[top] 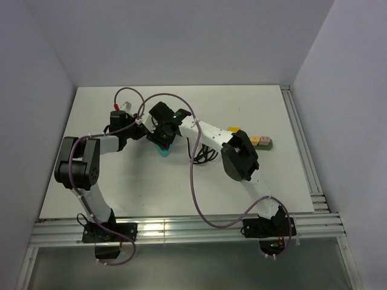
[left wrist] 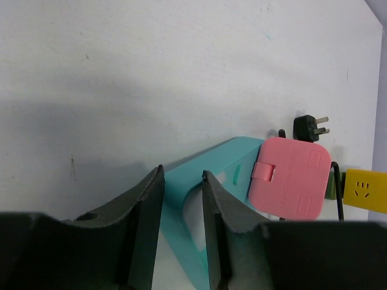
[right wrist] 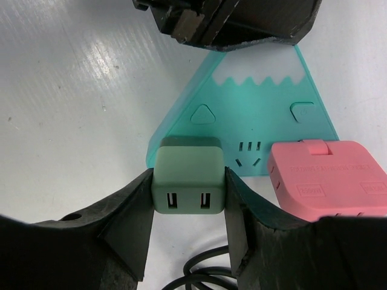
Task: Insert the plug
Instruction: Insert the plug into the socket.
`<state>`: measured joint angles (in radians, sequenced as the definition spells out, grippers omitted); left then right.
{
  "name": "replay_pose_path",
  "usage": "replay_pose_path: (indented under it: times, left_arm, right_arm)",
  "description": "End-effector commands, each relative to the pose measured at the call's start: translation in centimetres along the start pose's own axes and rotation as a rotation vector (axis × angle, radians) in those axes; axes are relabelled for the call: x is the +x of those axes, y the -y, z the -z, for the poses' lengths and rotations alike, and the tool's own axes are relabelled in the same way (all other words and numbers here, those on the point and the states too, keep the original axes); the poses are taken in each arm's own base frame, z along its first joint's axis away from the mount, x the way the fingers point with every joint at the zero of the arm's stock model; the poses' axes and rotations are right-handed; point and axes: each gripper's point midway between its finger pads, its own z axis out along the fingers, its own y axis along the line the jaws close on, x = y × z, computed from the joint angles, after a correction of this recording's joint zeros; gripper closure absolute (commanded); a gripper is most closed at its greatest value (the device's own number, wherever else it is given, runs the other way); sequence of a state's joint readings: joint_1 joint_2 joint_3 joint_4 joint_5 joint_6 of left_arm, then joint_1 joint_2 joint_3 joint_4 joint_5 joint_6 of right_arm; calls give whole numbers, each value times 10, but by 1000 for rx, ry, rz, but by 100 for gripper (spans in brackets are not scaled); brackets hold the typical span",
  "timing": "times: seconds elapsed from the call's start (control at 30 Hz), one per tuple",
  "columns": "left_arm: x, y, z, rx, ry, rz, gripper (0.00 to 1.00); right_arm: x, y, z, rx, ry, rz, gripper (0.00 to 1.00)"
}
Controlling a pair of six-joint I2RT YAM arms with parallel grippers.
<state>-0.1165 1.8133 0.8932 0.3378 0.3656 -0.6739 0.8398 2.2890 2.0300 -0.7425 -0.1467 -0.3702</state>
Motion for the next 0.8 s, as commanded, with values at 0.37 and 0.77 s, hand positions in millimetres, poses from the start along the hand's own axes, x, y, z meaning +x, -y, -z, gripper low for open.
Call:
replay_pose_path:
  times: [0.37, 0.77]
  left_arm:
    - [92, -8, 13, 3, -327, 126, 64]
    - [90, -12, 13, -20, -316, 123, 64]
  right_arm:
    - [43, 6, -55, -5, -191, -90, 100]
    - [-1, 3, -21, -31, 24, -61, 87]
